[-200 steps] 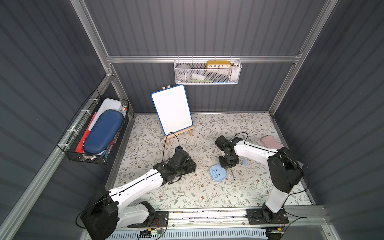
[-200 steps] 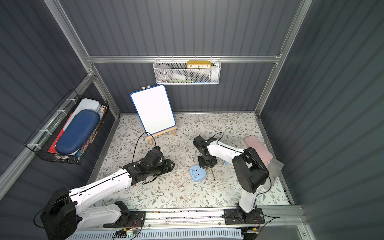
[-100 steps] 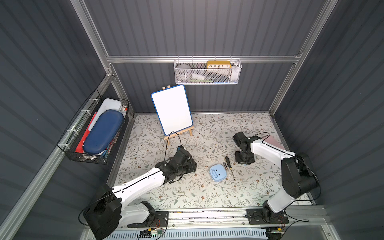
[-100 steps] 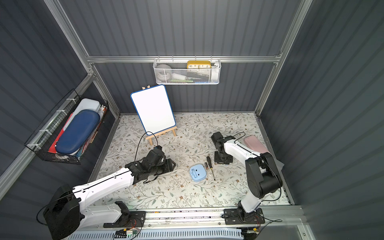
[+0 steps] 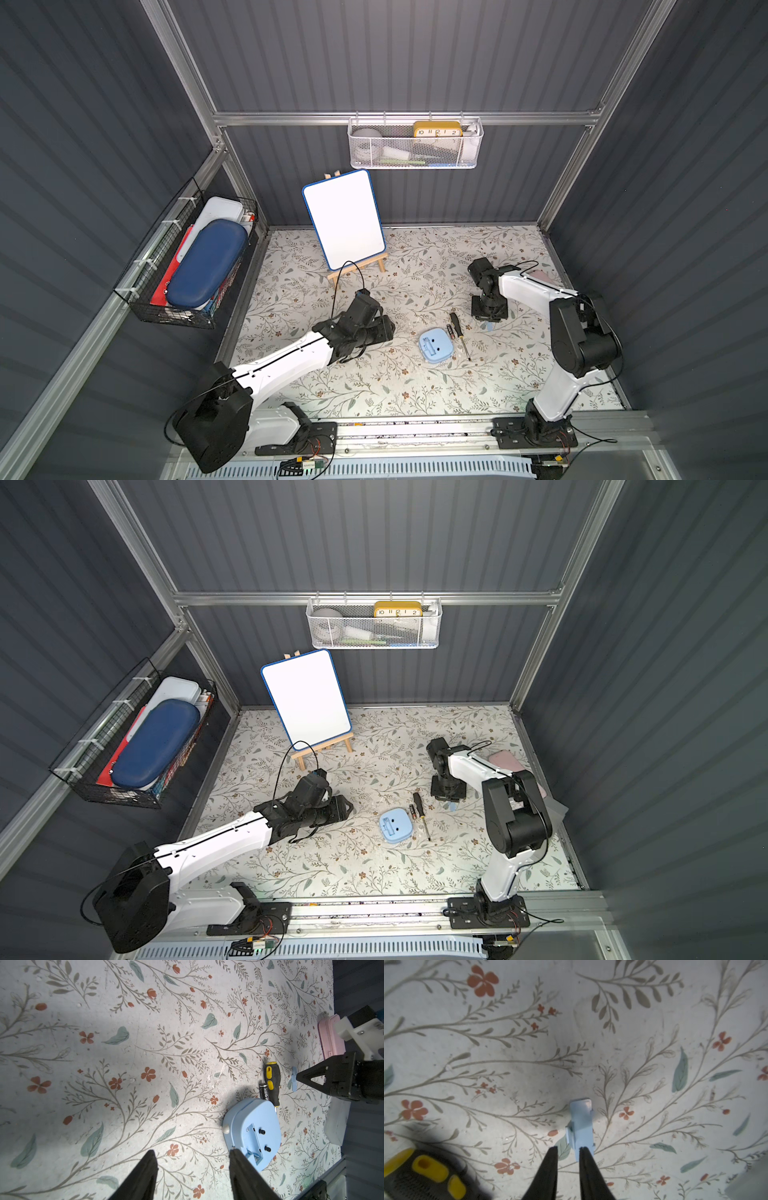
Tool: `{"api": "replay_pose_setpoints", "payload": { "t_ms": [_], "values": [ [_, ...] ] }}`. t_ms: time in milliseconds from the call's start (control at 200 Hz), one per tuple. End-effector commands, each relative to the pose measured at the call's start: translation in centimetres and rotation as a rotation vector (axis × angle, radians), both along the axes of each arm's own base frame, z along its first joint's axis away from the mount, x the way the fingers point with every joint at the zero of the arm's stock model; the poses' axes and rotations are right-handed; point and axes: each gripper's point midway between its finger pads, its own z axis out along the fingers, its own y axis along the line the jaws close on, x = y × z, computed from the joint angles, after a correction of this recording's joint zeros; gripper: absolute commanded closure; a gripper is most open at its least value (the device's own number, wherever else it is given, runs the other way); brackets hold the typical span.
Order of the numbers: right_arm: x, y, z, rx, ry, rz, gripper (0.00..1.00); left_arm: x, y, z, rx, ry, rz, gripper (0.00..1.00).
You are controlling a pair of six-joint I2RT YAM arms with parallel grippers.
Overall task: Remove the battery from the alarm
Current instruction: Pick up the cover from the center of the board.
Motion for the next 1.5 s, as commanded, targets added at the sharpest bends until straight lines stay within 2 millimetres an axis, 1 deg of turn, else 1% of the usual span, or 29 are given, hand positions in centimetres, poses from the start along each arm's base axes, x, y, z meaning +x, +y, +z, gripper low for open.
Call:
{"api": "replay_pose_setpoints", "payload": {
  "t_ms": [0, 105, 230, 510, 725, 860, 1116, 1286, 1386, 1496],
  "values": [
    [0.6, -0.3, 0.4, 0.000, -0.006, -0.003, 0.77, 0.8, -0.4, 1.3, -0.018, -0.040, -0.031, 0.41],
    [0.2, -0.1, -0.3, 0.026, 0.016, -0.002, 0.78, 0.9, -0.3, 1.2, -0.019, -0.043, -0.029, 0.41],
    [0.1, -0.1, -1.0, 0.034, 0.027, -0.003, 0.79, 1.0, -0.3, 0.9, -0.029, -0.035, -0.032, 0.41],
    [-0.3, -0.5, -1.7, 0.027, 0.042, -0.017, 0.80, 1.1, -0.1, 0.9, -0.030, -0.035, -0.026, 0.41],
    [-0.4, -0.3, -2.1, 0.041, 0.049, -0.019, 0.88, 1.1, -0.1, 0.6, -0.031, -0.025, -0.027, 0.41],
    [-0.6, -0.3, -2.2, 0.046, 0.054, -0.020, 0.90, 1.1, 0.0, 0.7, -0.036, -0.026, -0.024, 0.41],
    [-0.5, 0.4, -0.6, 0.089, 0.007, -0.018, 0.91, 1.2, -0.1, 0.5, -0.037, -0.020, -0.025, 0.41],
    [-0.5, 0.7, -0.1, 0.111, -0.005, -0.006, 0.92, 1.3, -0.3, 0.6, -0.045, -0.023, -0.029, 0.41],
    [-0.4, 1.6, 0.5, 0.152, -0.026, 0.010, 0.92, 1.5, -0.3, 0.8, -0.044, -0.033, -0.034, 0.41],
    [-0.6, 3.9, 1.8, 0.228, -0.064, 0.077, 0.93, 2.2, -0.6, 1.6, -0.046, -0.066, -0.053, 0.41]
  ]
}}
